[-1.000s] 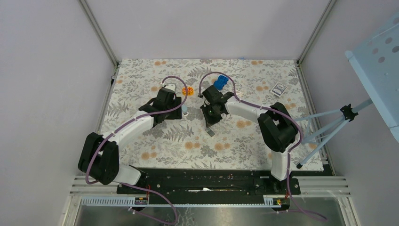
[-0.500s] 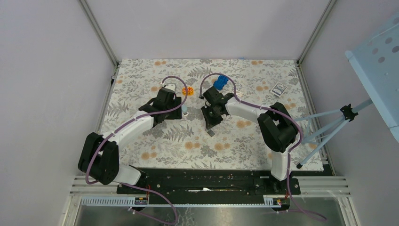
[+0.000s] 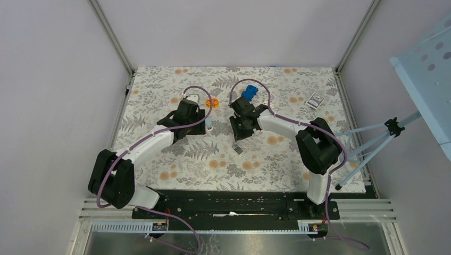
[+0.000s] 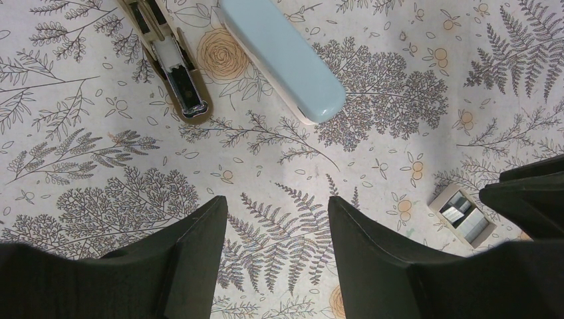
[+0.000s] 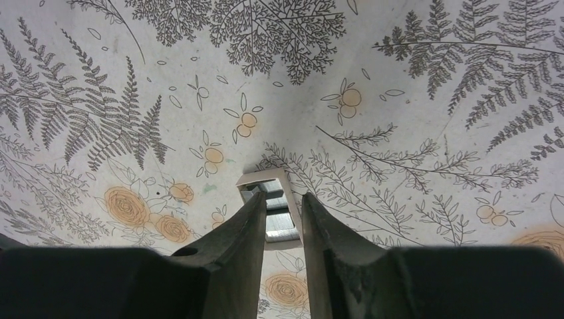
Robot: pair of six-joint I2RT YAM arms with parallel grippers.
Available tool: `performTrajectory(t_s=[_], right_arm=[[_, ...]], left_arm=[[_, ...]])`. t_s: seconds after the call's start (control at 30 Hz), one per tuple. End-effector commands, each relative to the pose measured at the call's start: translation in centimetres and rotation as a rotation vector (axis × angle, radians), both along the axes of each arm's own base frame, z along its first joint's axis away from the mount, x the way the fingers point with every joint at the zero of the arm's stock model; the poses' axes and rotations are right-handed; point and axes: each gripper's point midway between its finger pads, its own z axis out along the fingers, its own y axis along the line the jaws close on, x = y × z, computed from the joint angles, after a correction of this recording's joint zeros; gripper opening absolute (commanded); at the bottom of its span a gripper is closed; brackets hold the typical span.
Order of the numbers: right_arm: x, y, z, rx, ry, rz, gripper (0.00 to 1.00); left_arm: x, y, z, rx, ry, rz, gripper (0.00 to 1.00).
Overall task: Unload the staples from the stapler
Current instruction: Adjust the staple in the staple box.
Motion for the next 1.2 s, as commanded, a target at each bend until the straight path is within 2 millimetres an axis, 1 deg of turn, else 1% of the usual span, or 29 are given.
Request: performTrajectory(t_s=[0.0, 0.07, 0.2, 0.37, 0.5, 0.6, 0.77, 1.03, 1.17], right_arm=[[1.3, -0.7, 1.7, -0.007, -0.068, -0.046, 0.36], [1.0, -0.5, 1.5, -0.001, -0.053, -0.039, 0.37], [0.3, 0.5, 1.5, 0.054, -0.019, 0.0, 0.39], [-1.2, 2.1, 1.4, 0.142, 0.04, 0.098, 0.37], [-1.7, 2.1, 0.3, 0.133, 0.076, 0.105, 0.37], [-1.5, 1.9, -0.2, 0.113, 0.077, 0.096, 0.37], [-1.7, 1.8, -1.1, 0.096, 0.104, 0.102, 0.34], [-2.1, 2.1, -1.4, 0.111, 0.125, 0.117, 0.32], [-2.3, 2.3, -1.2, 0.129, 0.129, 0.124, 0.3]], left_arm=[[1.6, -0.5, 2.4, -0.012, -0.079, 0.003, 0.62], [1.5, -0.5, 2.4, -0.012, -0.078, 0.002, 0.62], [1.6, -0.5, 2.3, -0.01, -0.075, 0.003, 0.62], [1.6, -0.5, 2.2, -0.01, -0.073, 0.002, 0.62], [1.6, -0.5, 2.2, -0.01, -0.075, 0.003, 0.62], [1.6, -0.5, 2.2, -0.009, -0.073, 0.004, 0.62], [1.6, -0.5, 2.2, -0.01, -0.074, 0.002, 0.62], [1.5, -0.5, 2.2, -0.01, -0.074, 0.002, 0.62], [1.6, -0.5, 2.2, -0.01, -0.074, 0.002, 0.62]])
